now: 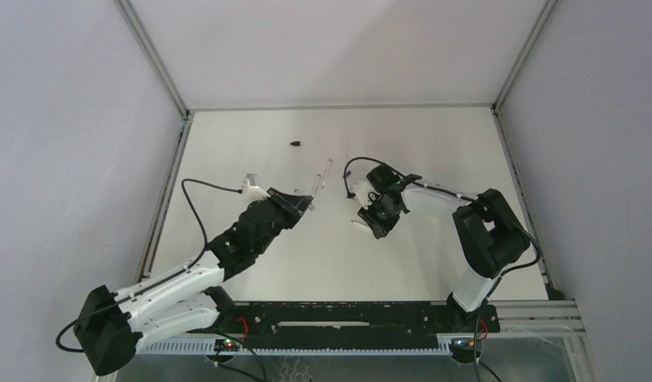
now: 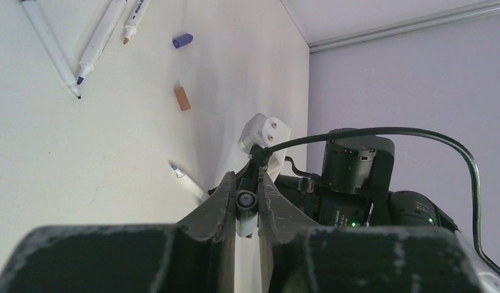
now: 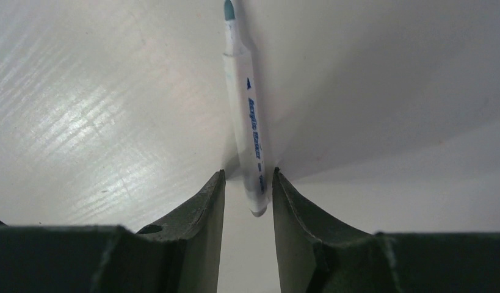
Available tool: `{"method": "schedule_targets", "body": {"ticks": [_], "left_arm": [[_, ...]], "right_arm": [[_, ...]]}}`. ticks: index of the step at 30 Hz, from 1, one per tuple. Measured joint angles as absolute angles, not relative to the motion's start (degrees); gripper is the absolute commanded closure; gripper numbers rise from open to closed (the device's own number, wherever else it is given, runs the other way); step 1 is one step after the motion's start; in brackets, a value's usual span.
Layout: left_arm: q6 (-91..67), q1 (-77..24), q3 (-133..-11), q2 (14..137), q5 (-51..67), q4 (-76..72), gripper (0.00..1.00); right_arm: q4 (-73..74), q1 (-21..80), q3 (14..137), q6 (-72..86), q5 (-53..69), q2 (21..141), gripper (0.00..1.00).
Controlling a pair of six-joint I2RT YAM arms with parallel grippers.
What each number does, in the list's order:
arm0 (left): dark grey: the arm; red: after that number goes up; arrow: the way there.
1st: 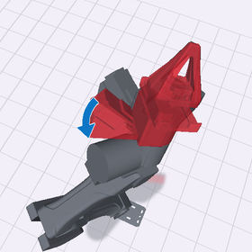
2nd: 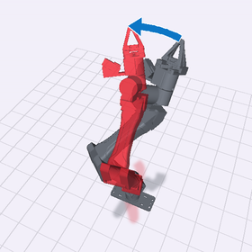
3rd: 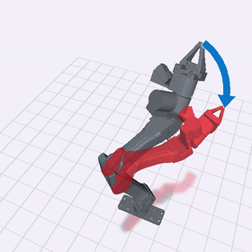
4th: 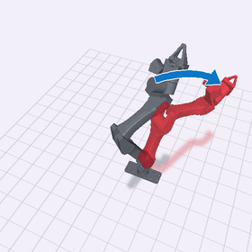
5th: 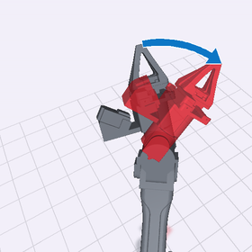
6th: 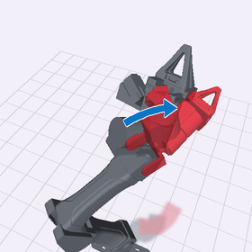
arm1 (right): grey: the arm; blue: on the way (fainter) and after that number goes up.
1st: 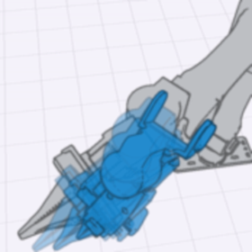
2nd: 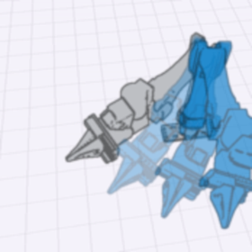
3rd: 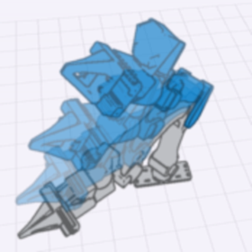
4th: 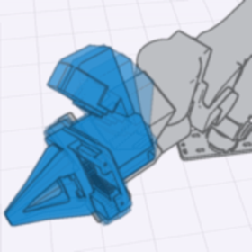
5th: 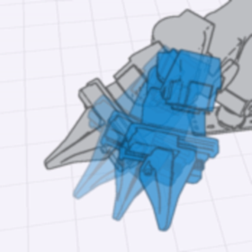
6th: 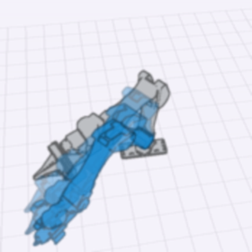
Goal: Insert the pens into the pen caps
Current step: Pick up the pen from the center of the board.
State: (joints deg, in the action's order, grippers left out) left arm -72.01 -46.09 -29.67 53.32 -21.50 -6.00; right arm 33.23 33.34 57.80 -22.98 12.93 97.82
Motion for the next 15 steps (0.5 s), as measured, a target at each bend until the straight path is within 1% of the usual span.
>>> {"method": "schedule_targets", "body": {"ticks": [5, 7, 8, 9, 10, 11, 13, 15], "left_arm": [[-72.1, -46.1, -29.0, 54.5, -20.2, -8.3, 1.00], [-72.2, -46.1, -28.3, 54.5, -19.8, -9.1, 1.00], [-72.3, -46.1, -27.8, 54.5, -19.7, -9.6, 1.00], [-72.6, -46.1, -27.3, 54.5, -19.4, -10.0, 1.00], [-72.7, -46.1, -26.9, 54.5, -19.2, -10.4, 1.00], [-73.1, -46.1, -26.7, 54.5, -19.2, -10.6, 1.00], [-73.5, -46.1, -26.2, 54.5, -19.0, -11.3, 1.00], [-73.7, -46.1, -26.1, 54.5, -18.8, -11.9, 1.00]], "right_arm": [[31.1, 35.5, 57.7, -23.1, 12.0, 97.9, 0.60], [30.4, 36.1, 57.7, -23.1, 11.7, 98.1, 0.63], [30.0, 36.4, 57.7, -23.2, 11.5, 98.1, 0.69], [29.7, 36.7, 57.7, -23.3, 11.4, 98.2, 0.80], [29.4, 36.8, 57.7, -23.4, 11.2, 98.3, 0.88], [29.1, 36.9, 57.8, -23.5, 11.2, 98.5, 0.94], [29.0, 37.0, 57.9, -23.5, 11.4, 98.6, 1.00], [29.0, 36.5, 57.9, -23.4, 12.1, 98.6, 1.00]]}}
